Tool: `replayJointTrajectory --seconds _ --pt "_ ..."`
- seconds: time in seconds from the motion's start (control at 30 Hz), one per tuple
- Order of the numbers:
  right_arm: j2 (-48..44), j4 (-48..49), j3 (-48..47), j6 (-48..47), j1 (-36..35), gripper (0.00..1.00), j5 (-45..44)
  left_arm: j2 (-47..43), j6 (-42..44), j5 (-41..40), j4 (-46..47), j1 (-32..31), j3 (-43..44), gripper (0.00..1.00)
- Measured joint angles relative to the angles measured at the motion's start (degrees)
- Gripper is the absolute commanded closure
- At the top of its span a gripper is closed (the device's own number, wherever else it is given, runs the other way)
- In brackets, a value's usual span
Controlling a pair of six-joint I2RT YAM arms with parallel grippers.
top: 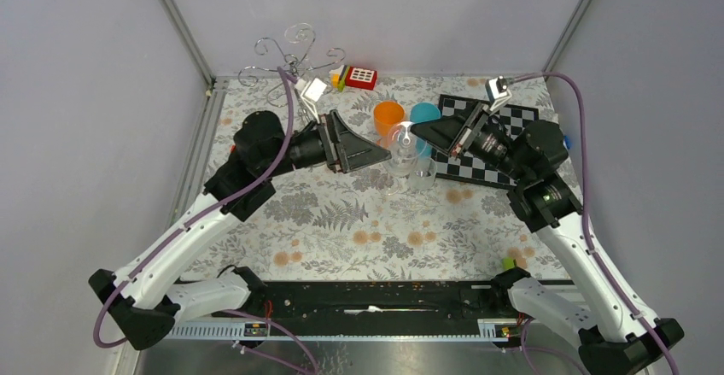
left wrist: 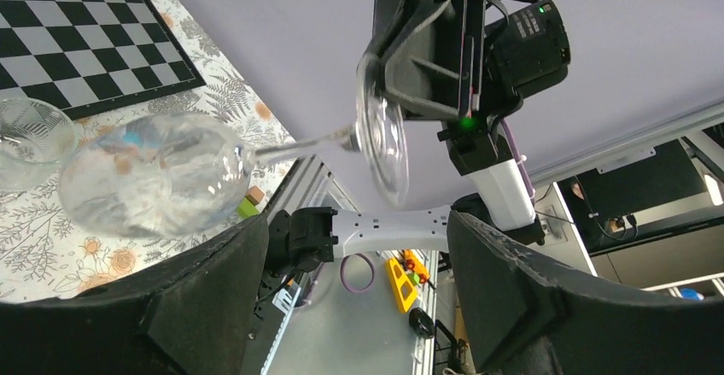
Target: Take the wine glass off the wine glass rack
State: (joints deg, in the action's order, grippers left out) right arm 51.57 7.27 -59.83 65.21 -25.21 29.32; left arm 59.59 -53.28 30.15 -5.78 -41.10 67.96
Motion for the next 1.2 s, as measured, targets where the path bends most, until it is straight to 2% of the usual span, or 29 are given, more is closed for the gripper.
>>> replayJointTrajectory --seconds 0.2,0.33,0.43,0.63,0.77,0.87,0.97,1.2 --pt "0.83 0.35 1.99 0.09 -1.36 1.0 1.75 1.84 -1.79 -2.14 0.22 -0.85 0.59 0.26" --pt "0.87 1.18 2.45 0.35 -1.6 1.0 1.77 1.9 -1.46 -2.4 0.79 -0.87 0.61 0.21" --pt "0.85 1.38 2.45 1.22 -1.64 1.0 1.38 1.51 2.1 -3.04 0.83 -0.87 0.57 0.2" --pt "0.81 2.54 3.8 6.34 -1.68 1.0 -0.98 -3.17 18.86 -3.69 3.48 -0.92 -1.64 0.2" --pt "0.85 2.56 4.28 9.38 -1.68 1.0 -1.66 -4.63 33.2 -1.6 6.27 -1.36 -2.86 0.21" --pt "0.85 2.97 4.28 10.54 -1.7 1.0 -1.66 -3.08 41.4 0.68 6.78 -1.57 -2.86 0.33" --pt "0.85 2.95 4.22 11.26 -1.7 1.0 -1.62 0.24 46.95 3.13 6.8 -1.64 -2.71 0.42" --pt "0.87 4.22 3.76 12.57 -1.7 1.0 -1.05 6.64 48.89 6.69 9.35 -1.75 -2.71 0.42"
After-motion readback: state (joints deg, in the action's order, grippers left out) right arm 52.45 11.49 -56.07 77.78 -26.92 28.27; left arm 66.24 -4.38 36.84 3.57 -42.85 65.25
